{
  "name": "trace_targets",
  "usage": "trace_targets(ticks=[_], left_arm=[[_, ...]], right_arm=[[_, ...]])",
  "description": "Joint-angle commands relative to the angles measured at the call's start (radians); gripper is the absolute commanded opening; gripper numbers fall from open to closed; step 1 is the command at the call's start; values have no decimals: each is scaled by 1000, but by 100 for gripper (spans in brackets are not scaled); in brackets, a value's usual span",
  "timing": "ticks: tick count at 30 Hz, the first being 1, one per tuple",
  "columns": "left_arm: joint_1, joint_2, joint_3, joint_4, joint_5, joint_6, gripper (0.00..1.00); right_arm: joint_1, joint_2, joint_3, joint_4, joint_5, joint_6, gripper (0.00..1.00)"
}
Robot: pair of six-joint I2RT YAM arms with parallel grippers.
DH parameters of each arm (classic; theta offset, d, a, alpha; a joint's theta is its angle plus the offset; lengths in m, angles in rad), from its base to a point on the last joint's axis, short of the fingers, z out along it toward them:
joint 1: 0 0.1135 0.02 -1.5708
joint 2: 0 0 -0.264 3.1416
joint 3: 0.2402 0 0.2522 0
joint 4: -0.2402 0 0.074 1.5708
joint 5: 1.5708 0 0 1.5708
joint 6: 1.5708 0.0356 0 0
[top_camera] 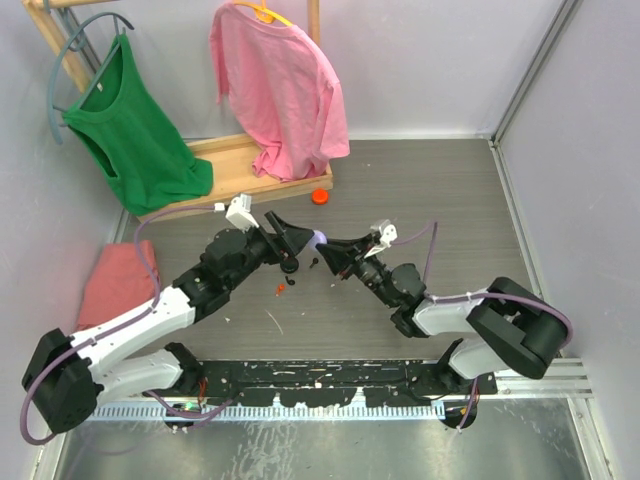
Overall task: Insert the wireless bluetooth earbuds into the charging case
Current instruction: Pick up the charging case at the center of the board.
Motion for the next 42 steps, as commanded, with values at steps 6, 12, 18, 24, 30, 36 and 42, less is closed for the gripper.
trace_targets(ticks=[6, 12, 18, 24, 30, 36, 42], left_arm=[[56, -163, -70, 148, 197, 311, 77], [64, -221, -88, 175, 343, 464, 74], [72, -211, -62, 199, 514, 527, 70], [78, -174, -47, 257, 645, 520, 60], [83, -159, -48, 282, 677, 492, 48], [90, -172, -59, 328, 720, 463, 42], [91, -179, -55, 316, 751, 464, 29]], right_arm=[[-78, -202, -10, -32, -213, 110, 1], [-106, -292, 4, -96, -337, 172, 1], [-133, -335, 24, -125, -475, 216, 1], [-147, -362, 44, -149, -552, 236, 1], [-153, -359, 61, -150, -606, 255, 1], [-155, -340, 71, -130, -654, 277, 1], [-159, -314, 83, -108, -698, 296, 1]])
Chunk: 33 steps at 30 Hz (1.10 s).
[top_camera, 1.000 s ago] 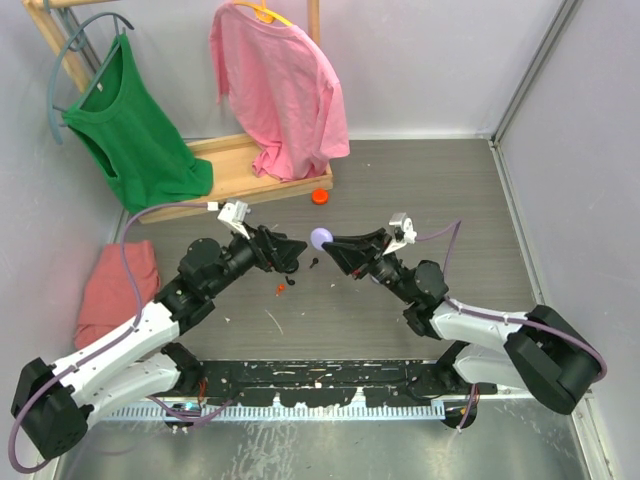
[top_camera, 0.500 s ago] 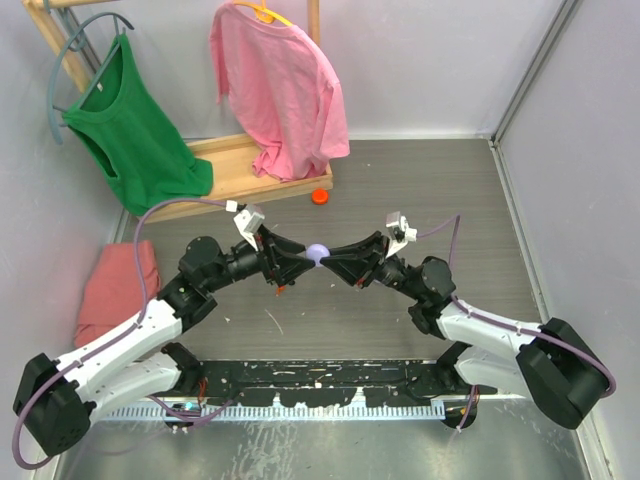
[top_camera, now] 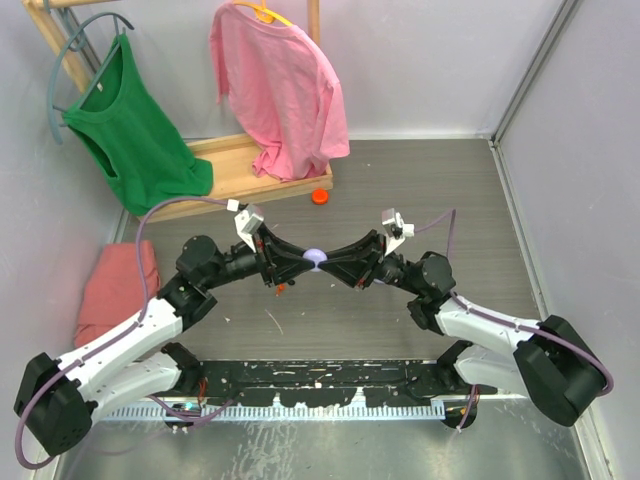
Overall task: Insert the wireless bluetooth earbuds into the charging case
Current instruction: Pick up the charging case at the center of the board.
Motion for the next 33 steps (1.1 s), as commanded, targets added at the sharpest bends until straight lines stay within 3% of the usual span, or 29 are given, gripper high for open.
trace_targets(ticks=[1, 5, 10, 19, 22, 33], left_arm=[[8, -29, 33, 68, 43, 1, 26], [9, -49, 50, 4, 68, 44, 16], [9, -76, 101, -156, 114, 160, 6], [4, -75, 245, -500, 142, 319, 7], [-11, -68, 303, -616, 145, 371, 8], [-68, -13, 435, -831, 126, 499, 11]], right_arm=[[-4, 9, 51, 66, -65, 26, 1], [-20, -1, 61, 28, -107, 13, 7], [-31, -43, 108, -139, -178, -70, 22], [-33, -177, 284, -807, -246, -445, 56], [-33, -193, 350, -970, -244, -563, 61], [-32, -129, 390, -925, -302, -607, 63]])
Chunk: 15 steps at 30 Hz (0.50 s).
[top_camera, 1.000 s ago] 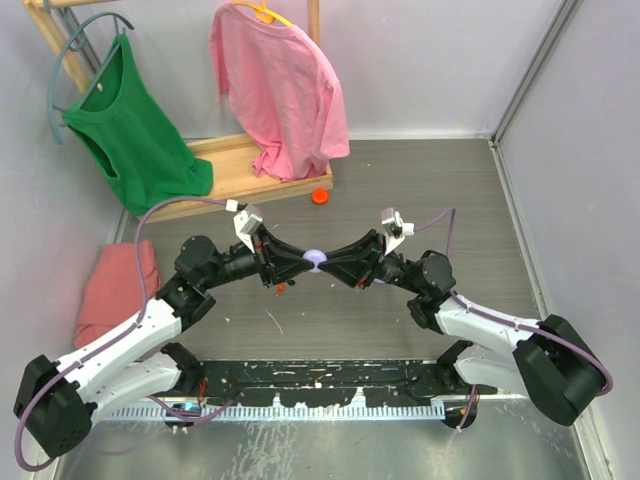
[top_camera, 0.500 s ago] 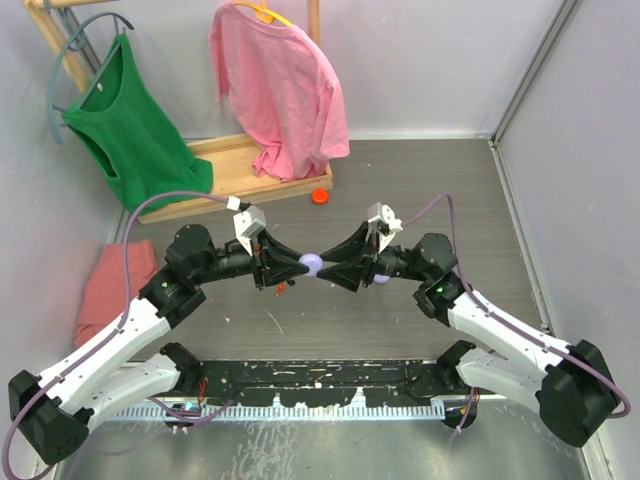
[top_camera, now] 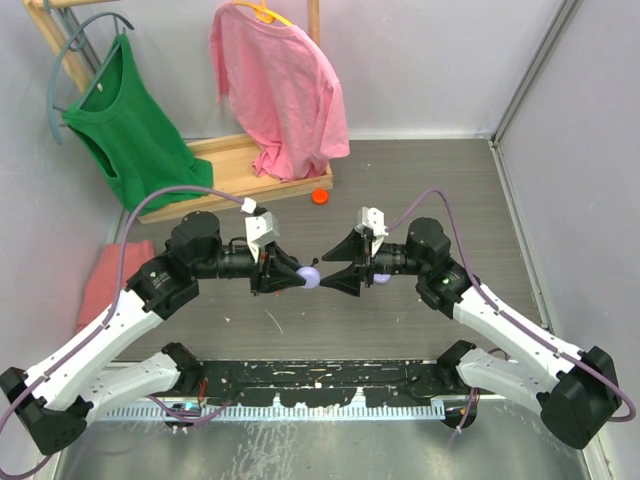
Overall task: Insert the wireless bluetooth earbuds into the charging case
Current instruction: Pick up the charging case at the center of the board.
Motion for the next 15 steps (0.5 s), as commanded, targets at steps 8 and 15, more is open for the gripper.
trace_targets(ticks=[8, 15], left_arm=[[-41, 45, 88, -121, -49, 114, 11], [-51, 52, 88, -119, -74, 127, 10]], right_arm=[[14, 54, 46, 98, -93, -11, 63], [44, 59, 39, 107, -138, -38, 63]])
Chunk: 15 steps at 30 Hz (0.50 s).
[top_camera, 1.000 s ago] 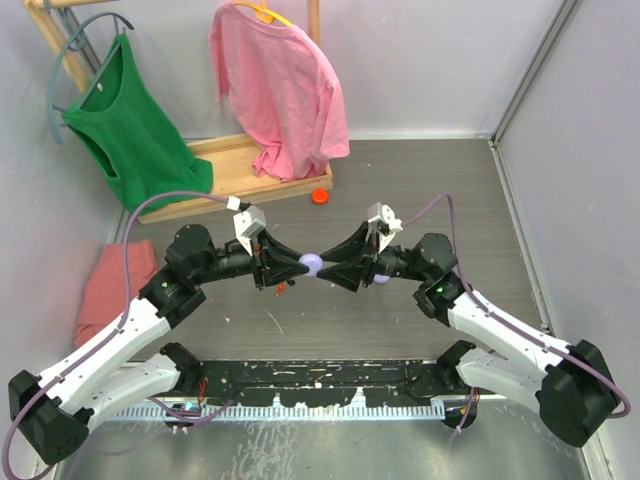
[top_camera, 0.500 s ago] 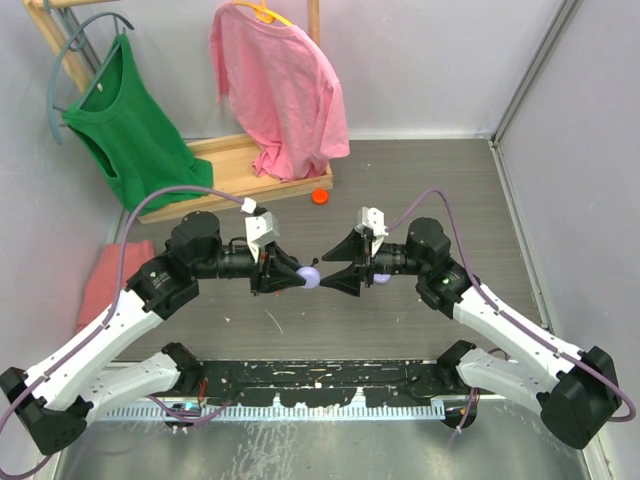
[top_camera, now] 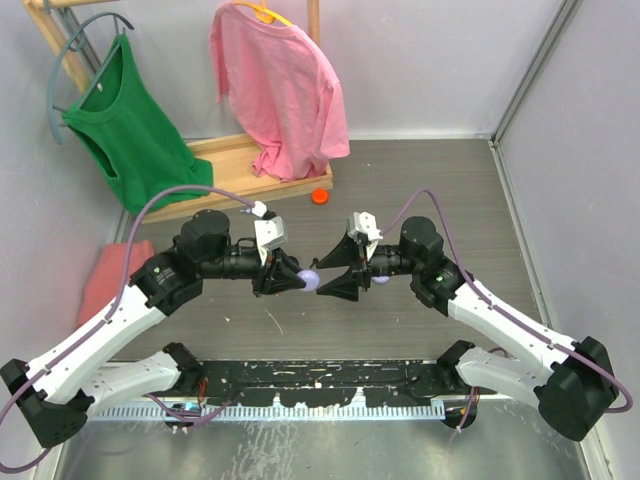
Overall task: Insert the wireless bluetooth earbuds into the charging case
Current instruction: Pick up the charging case at the center of the board.
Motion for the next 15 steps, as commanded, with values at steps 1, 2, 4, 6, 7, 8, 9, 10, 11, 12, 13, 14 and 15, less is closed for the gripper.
trace_targets(ticks=[1, 2, 4, 6, 7, 8, 9, 10, 11, 12, 13, 14, 15], left_arm=[[-10, 9, 35, 12, -19, 28, 10], [-12, 10, 34, 15, -16, 28, 10], [-17, 11, 32, 22, -15, 28, 10], [-20, 14, 32, 26, -20, 29, 10], [-22, 16, 32, 27, -22, 29, 10], [-23, 15, 33, 28, -23, 29, 10], [-24, 15, 34, 28, -26, 31, 10], [-26, 13, 35, 28, -26, 31, 10], [-27, 13, 35, 27, -27, 32, 10], [-27, 11, 35, 27, -27, 33, 10], [-28, 10, 35, 25, -28, 36, 10], [-29, 9, 34, 24, -29, 38, 10], [-29, 8, 33, 24, -32, 41, 10]], right_arm=[[24, -1, 29, 96, -42, -16, 64], [26, 2, 31, 97, -39, -15, 63], [31, 7, 35, 102, -34, -11, 63], [37, 12, 42, 100, -35, -9, 61], [38, 16, 45, 96, -35, -9, 60], [39, 21, 48, 90, -33, -10, 59], [40, 23, 50, 82, -31, -12, 58], [40, 26, 51, 72, -29, -15, 56], [40, 28, 54, 60, -27, -19, 55], [42, 30, 56, 50, -26, -23, 54], [42, 30, 56, 46, -24, -24, 53], [42, 30, 56, 44, -24, -24, 52], [42, 31, 55, 43, -23, -24, 51]])
